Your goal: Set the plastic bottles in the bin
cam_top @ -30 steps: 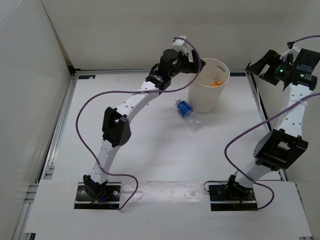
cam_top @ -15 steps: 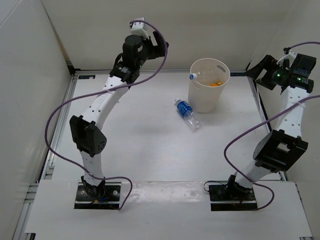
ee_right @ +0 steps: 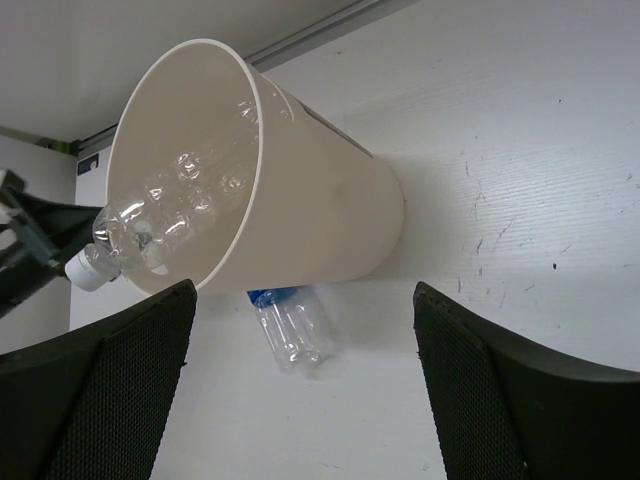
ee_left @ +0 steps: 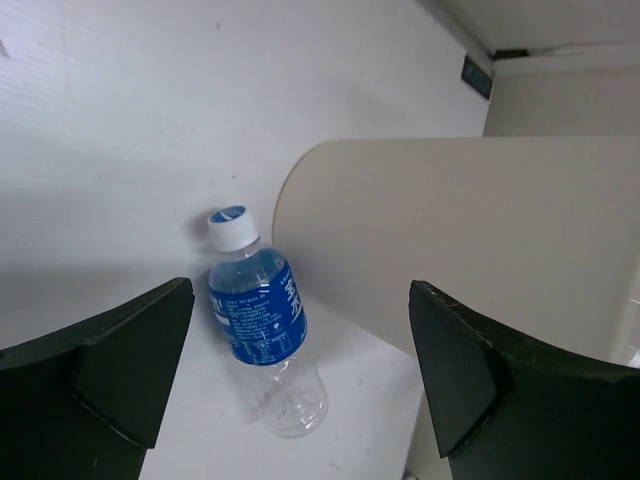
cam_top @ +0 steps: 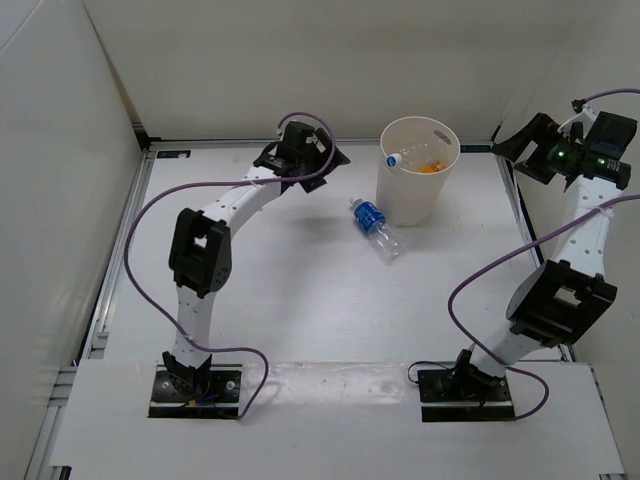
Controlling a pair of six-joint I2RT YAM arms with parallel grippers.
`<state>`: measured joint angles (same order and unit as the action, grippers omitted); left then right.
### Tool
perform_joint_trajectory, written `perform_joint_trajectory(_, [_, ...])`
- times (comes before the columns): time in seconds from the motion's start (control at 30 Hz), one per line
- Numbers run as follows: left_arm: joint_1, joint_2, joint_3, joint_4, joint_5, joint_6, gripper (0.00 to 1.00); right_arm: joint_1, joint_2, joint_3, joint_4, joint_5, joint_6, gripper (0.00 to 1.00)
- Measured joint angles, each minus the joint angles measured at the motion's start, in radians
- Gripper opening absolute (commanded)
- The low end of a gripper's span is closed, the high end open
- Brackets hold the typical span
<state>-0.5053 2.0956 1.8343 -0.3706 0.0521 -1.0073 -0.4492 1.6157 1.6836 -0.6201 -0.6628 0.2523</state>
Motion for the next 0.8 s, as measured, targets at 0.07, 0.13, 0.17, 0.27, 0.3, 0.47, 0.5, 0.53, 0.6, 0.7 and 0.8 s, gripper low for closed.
perform_joint_trajectory(0.07, [-0.005,0.064,0.045,-0.023,0.039,-0.036,0.99,-0.008,-0.005,-0.011,0.002,-0.004,0.0,0.9])
perform_joint_trajectory(0.13, [-0.014,0.116,0.075,-0.045,0.066,-0.075,0.99,-0.021,-0.009,-0.021,0.001,-0.007,0.003,0.9])
perform_joint_trajectory(0.17, [-0.019,0.134,0.078,-0.056,0.075,-0.092,0.99,-0.028,-0.011,-0.027,0.001,-0.008,0.003,0.9])
perform_joint_trajectory(0.27, [-0.036,0.168,0.08,-0.095,0.095,-0.131,0.99,-0.051,-0.013,-0.039,0.0,-0.014,0.003,0.9])
perform_joint_trajectory(0.3, [-0.042,0.176,0.083,-0.11,0.1,-0.143,0.99,-0.058,-0.013,-0.042,-0.001,-0.014,0.003,0.9])
perform_joint_trajectory(0.47, [-0.061,0.211,0.127,-0.18,0.117,-0.199,0.99,-0.074,-0.013,-0.046,-0.001,-0.019,0.003,0.9])
perform_joint_trajectory(0.5, [-0.063,0.216,0.134,-0.184,0.121,-0.208,0.99,-0.076,-0.013,-0.046,-0.002,-0.022,0.003,0.9])
perform_joint_trajectory(0.53, [-0.065,0.222,0.14,-0.184,0.125,-0.218,0.99,-0.079,-0.013,-0.046,-0.002,-0.023,0.003,0.9])
perform_joint_trajectory(0.6, [-0.068,0.24,0.156,-0.182,0.136,-0.244,0.99,-0.085,-0.013,-0.046,-0.002,-0.026,0.003,0.9])
perform_joint_trajectory(0.7, [-0.068,0.27,0.17,-0.168,0.156,-0.283,0.99,-0.102,-0.02,-0.054,0.0,-0.03,0.003,0.9])
perform_joint_trajectory(0.8, [-0.068,0.306,0.179,-0.159,0.17,-0.315,0.99,-0.121,-0.026,-0.067,-0.003,-0.037,0.003,0.9])
